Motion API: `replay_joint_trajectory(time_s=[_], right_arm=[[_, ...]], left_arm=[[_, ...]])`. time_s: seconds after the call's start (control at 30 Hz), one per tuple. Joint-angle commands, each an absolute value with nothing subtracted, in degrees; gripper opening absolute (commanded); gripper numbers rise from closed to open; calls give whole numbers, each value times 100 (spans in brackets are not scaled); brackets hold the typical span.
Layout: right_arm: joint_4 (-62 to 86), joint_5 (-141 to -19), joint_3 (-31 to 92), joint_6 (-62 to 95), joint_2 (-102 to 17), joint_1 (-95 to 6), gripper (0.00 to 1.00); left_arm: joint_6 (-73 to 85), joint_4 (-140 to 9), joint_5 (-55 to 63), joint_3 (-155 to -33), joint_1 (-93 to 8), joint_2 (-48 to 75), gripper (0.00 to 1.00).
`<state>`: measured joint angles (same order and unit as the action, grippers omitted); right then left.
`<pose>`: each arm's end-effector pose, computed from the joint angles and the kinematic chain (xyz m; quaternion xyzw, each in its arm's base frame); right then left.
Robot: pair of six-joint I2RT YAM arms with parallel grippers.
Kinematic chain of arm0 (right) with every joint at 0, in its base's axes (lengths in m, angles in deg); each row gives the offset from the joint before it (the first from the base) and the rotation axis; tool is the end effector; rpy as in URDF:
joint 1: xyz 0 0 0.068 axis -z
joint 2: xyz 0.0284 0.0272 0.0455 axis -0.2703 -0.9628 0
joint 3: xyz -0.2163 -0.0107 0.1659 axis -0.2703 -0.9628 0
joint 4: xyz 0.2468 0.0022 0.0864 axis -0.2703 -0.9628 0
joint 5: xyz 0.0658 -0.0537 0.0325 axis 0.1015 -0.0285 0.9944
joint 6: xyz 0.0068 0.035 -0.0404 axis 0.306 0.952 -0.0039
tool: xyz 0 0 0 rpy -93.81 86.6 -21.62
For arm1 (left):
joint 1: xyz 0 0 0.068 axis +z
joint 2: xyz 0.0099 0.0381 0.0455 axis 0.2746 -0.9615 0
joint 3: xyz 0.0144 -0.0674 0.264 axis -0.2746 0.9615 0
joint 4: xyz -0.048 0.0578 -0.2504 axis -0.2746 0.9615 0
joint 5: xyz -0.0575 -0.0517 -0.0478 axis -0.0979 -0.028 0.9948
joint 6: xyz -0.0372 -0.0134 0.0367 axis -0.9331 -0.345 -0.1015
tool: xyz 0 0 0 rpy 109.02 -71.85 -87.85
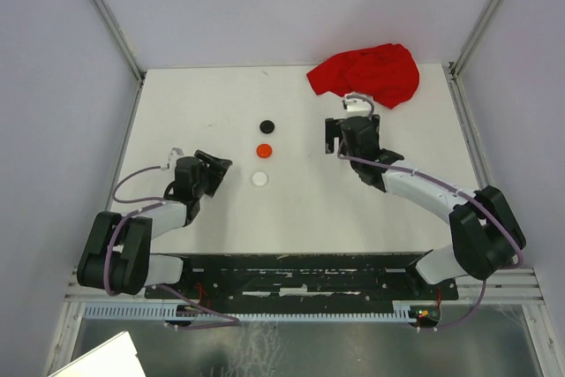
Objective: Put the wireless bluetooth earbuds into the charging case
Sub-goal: Reset both arms
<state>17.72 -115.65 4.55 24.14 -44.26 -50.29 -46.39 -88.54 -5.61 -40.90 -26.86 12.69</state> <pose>0.2723 0.1677 0.2411 -0.0221 0.8411 0.0213 0.5400 0.2298 -0.0435 0.1389 -0.3960 0.7799 -0.2871 0.3905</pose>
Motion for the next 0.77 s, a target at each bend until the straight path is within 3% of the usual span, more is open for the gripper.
replay_joint_trajectory(time_s=[0.0,0.17,0.5,0.73], right_arm=[[960,-11319,943,3283,-4550,-4552,99],[610,-11168,1147,4057,-4761,-4162,99],[-715,-13095,1833,5012,-5085,-4142,99],[-1529,-13544,2129,6044,-5376,-3956,99]], left_arm=[[-3954,-8420,-864,-4224,-2110,1452,76],[-3650,-8599,-705,-4481,-1654,1135,77],[-3581,-8984,-462,-4648,-891,853,77],[-3699,-9197,-118,-4641,-685,705,77]])
